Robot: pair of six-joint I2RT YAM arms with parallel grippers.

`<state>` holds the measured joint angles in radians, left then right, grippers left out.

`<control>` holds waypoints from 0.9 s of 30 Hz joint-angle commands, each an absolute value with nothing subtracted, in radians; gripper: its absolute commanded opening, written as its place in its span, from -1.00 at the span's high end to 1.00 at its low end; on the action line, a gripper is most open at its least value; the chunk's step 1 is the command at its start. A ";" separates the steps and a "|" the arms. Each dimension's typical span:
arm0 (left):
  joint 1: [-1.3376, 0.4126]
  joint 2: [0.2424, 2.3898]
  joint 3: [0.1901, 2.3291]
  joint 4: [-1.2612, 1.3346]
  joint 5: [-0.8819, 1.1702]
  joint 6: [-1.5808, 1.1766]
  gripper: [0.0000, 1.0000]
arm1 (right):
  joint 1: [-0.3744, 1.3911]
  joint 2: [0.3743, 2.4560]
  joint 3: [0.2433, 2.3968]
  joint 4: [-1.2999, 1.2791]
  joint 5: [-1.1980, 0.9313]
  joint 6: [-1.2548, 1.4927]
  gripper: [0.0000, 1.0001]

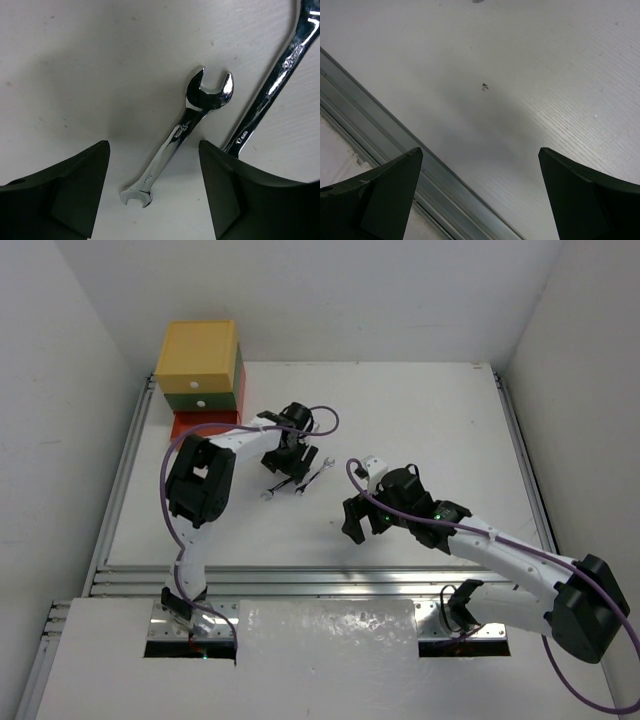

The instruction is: Sort the tools into containers

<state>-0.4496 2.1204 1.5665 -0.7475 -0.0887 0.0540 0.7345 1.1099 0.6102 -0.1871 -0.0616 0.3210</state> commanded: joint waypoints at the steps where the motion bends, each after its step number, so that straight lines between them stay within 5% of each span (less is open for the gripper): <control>1: -0.420 2.132 1.562 -0.723 -0.100 0.048 -0.37 | 0.735 1.086 0.617 -0.135 -0.089 0.314 -0.98; 19: -0.399 2.269 1.517 -0.767 0.061 0.018 0.46 | 0.735 1.085 0.612 -0.126 -0.112 0.313 -0.98; 25: -0.400 2.289 1.546 -0.790 0.064 0.011 1.00 | 0.733 1.077 0.607 -0.124 -0.112 0.310 -0.98; 27: -0.402 2.267 1.558 -0.799 0.035 0.009 1.00 | 0.735 1.075 0.607 -0.121 -0.113 0.311 -0.98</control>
